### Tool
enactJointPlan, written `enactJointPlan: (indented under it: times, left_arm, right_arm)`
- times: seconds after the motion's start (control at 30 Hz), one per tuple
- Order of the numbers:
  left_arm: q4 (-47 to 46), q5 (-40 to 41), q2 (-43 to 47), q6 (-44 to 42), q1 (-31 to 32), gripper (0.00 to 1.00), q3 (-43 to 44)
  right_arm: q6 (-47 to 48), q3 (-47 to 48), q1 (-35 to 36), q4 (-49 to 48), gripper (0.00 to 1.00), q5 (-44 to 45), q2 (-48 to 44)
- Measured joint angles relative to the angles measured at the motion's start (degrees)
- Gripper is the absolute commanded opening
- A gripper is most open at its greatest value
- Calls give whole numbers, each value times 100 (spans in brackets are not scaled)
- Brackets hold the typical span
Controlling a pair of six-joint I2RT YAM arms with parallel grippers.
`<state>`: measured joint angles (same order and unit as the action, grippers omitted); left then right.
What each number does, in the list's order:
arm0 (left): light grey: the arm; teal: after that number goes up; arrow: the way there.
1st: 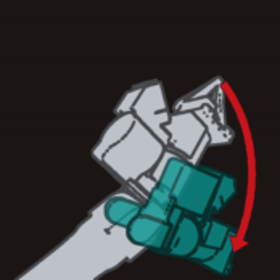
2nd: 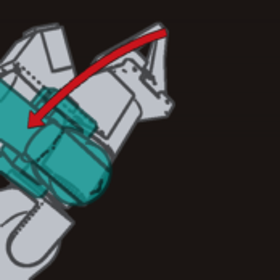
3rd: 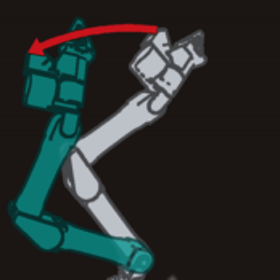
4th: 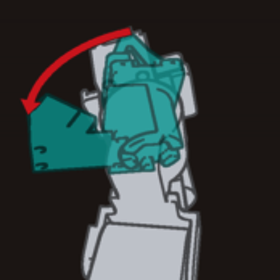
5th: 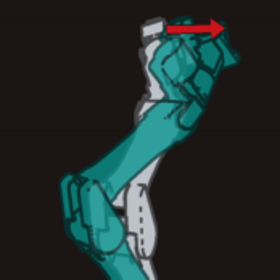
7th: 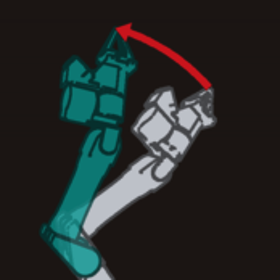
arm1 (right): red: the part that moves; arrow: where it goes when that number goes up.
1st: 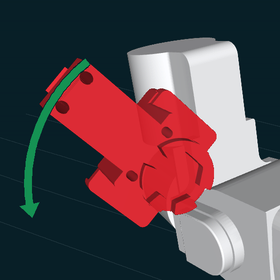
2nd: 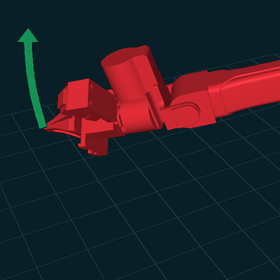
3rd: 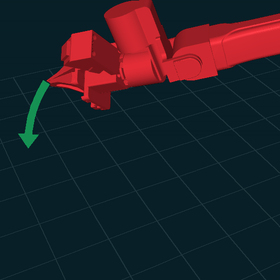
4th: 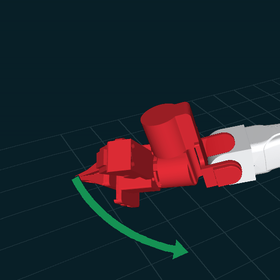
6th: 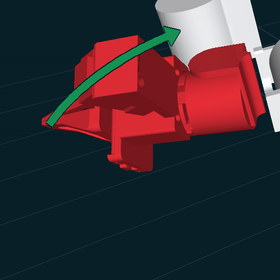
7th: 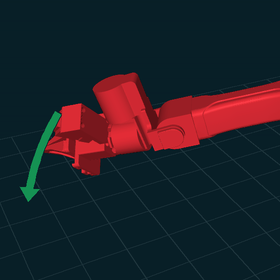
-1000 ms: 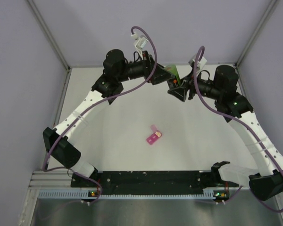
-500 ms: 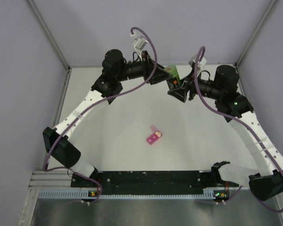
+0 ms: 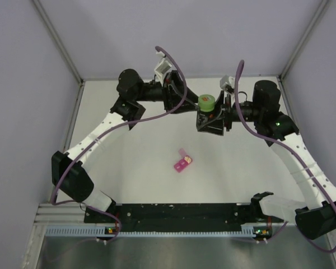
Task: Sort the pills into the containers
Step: Screw the lid of the pill bottle onto the pill bottle.
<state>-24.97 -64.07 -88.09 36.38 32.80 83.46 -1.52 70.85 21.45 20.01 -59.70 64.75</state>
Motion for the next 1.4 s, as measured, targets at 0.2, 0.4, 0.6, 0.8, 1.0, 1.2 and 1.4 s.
enactJointPlan:
  times: [0.2,0.4,0.6,0.8,1.0,1.2,1.4]
  left_arm:
    - [-715,-431,26,251,0,50,-197]
    - [-577,-533,66,146,-2,91,-343]
    - [612,4,214,-426,-35,99,-179]
    - [1740,999,247,-868,-39,99,433]
    - [2400,1622,229,-1255,4,99,1021]
    - [2675,1838,44,-1475,195,99,1311]
    - [3067,2159,-243,-1707,428,99,1504]
  right_arm:
    - [-48,-2,0,-24,0,-614,0]
    - [74,-9,13,-111,0,-487,-17]
    - [286,-9,13,-70,0,221,-24]
    - [334,-9,20,-46,0,1010,-22]
    - [343,-9,42,-28,0,1370,-9]
    - [341,-9,55,-24,0,1473,-7]
    - [341,-9,57,-24,0,1493,22]
